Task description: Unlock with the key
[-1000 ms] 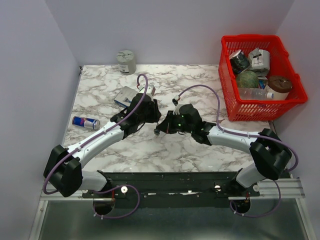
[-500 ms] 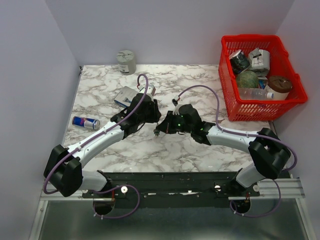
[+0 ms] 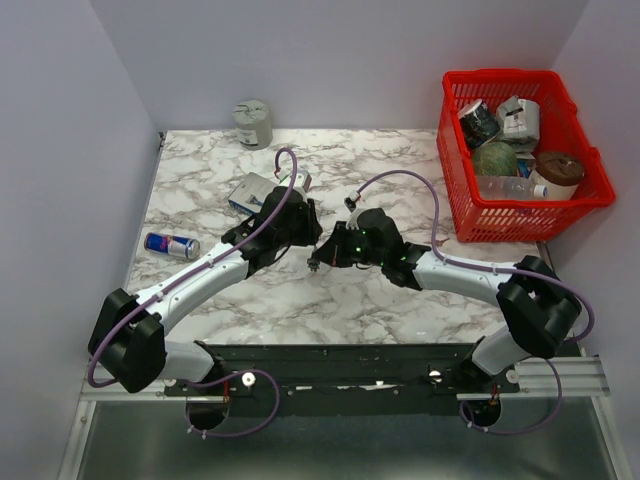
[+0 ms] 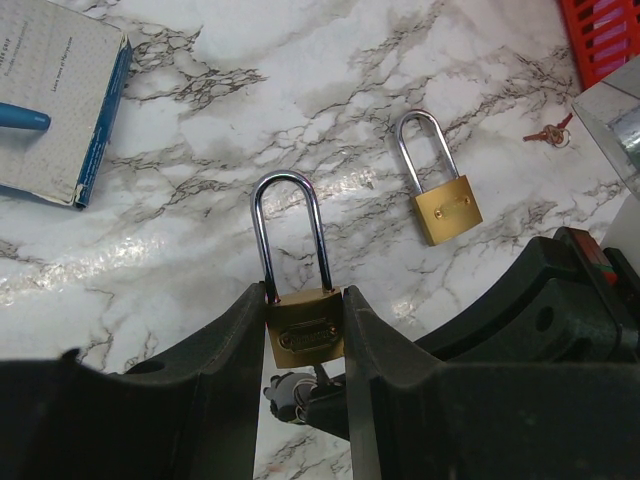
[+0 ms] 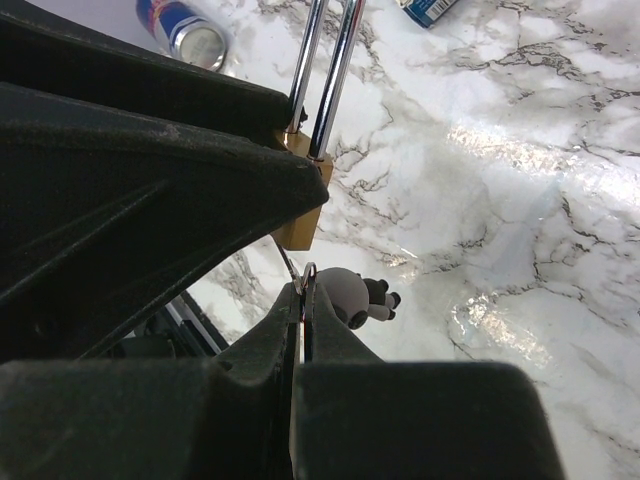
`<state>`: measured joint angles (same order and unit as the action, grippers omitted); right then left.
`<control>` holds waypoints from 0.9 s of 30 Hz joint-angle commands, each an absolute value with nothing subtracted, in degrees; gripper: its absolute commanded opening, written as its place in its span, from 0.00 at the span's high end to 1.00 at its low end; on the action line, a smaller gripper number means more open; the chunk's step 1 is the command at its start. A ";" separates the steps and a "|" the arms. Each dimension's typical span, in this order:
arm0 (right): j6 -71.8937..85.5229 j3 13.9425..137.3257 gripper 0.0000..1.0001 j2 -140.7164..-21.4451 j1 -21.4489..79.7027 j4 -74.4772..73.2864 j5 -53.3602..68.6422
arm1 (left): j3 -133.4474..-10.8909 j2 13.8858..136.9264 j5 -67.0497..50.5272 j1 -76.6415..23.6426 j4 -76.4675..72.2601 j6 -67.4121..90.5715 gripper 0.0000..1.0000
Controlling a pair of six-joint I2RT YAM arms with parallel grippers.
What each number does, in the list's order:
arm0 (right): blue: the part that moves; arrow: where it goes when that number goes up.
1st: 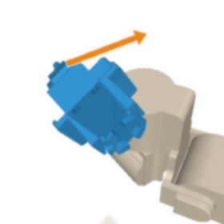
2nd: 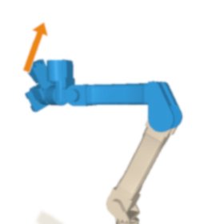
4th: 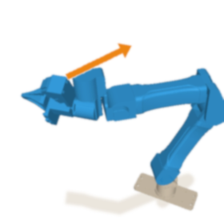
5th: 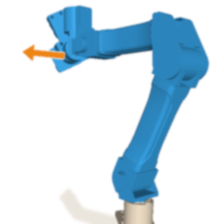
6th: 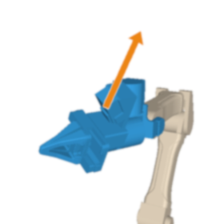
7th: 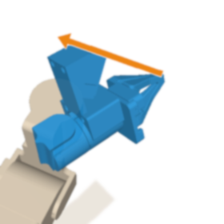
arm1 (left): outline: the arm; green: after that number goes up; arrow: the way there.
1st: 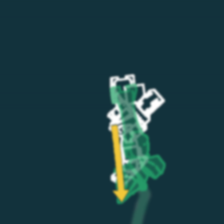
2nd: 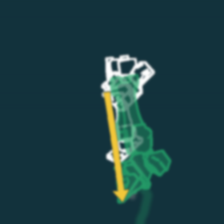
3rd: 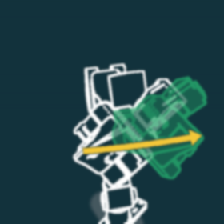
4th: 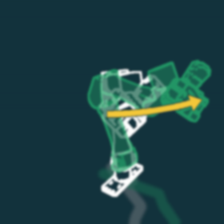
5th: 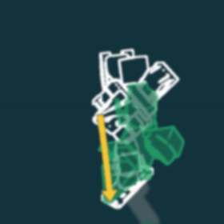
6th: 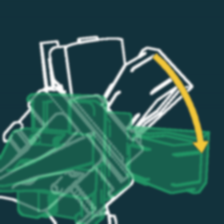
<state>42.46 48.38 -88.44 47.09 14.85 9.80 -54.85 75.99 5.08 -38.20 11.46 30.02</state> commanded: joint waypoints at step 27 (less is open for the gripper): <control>43.59 50.19 0.99 -88.42 46.50 14.06 7.30 | -55.46 76.55 4.66 -37.79 10.63 29.44 1.00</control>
